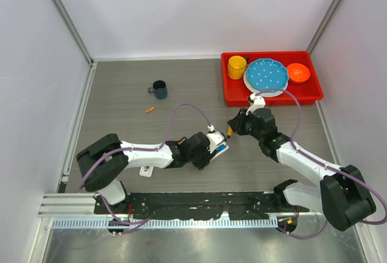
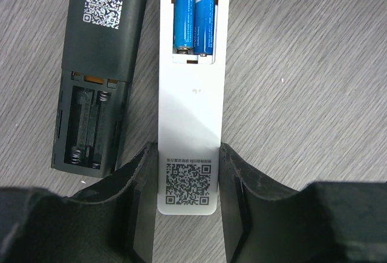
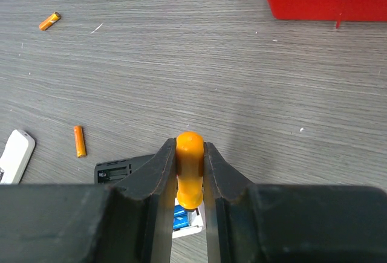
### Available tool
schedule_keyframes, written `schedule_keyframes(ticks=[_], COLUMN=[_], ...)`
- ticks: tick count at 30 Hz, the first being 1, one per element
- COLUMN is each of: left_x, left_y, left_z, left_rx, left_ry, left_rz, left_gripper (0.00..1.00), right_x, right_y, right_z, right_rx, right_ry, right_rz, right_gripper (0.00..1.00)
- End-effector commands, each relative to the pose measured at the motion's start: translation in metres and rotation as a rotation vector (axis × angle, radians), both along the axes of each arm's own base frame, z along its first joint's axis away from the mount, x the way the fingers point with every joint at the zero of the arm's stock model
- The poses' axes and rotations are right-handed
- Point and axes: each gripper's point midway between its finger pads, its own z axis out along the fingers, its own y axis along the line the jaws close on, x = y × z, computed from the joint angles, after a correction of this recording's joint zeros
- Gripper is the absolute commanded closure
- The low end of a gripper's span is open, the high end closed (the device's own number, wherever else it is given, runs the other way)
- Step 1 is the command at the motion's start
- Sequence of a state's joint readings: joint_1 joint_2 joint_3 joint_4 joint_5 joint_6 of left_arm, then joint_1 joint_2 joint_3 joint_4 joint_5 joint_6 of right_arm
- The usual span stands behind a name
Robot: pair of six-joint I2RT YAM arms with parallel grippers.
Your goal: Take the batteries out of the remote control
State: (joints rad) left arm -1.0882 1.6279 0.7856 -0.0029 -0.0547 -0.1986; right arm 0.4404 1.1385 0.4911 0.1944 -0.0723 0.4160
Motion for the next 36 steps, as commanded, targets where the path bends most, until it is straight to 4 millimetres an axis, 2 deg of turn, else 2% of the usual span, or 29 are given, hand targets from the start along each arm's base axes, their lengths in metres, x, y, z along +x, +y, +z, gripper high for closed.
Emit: schedule_keyframes(ticks=[1, 4, 13, 23, 36], left_x=[-0.021, -0.021, -0.021, -0.02, -0.018], left_y=[0.02, 0.02, 0.02, 0.022, 0.025], left_z=[-0.032, -0.033, -0.034, -0.036, -0.04], left_rx=[0.112, 0.114, 0.118, 0.131, 0.159], left_ry=[0.097, 0.102, 0.101, 0.103, 0.098], left_rz=[-0.022, -0.023, -0.021, -0.014, 0.003], left_gripper=[0.72, 0.75, 1.0, 1.0, 1.0], right_x=[-0.012, -0.015, -0.023, -0.022, -0.025], right_y=[0.011, 0.017, 0.035, 0.042, 0.045], right_z=[-0.006, -0.007, 0.0, 0.03, 0.041], right_rx=[0.064, 0.113, 0.258, 0.362, 0.405], right_ry=[0.026, 0.046, 0.087, 0.055, 0.052], right_rz=[0.051, 0.061, 0.1, 0.11, 0.121], right_gripper=[0.99, 0.99, 0.99, 0.99, 0.99])
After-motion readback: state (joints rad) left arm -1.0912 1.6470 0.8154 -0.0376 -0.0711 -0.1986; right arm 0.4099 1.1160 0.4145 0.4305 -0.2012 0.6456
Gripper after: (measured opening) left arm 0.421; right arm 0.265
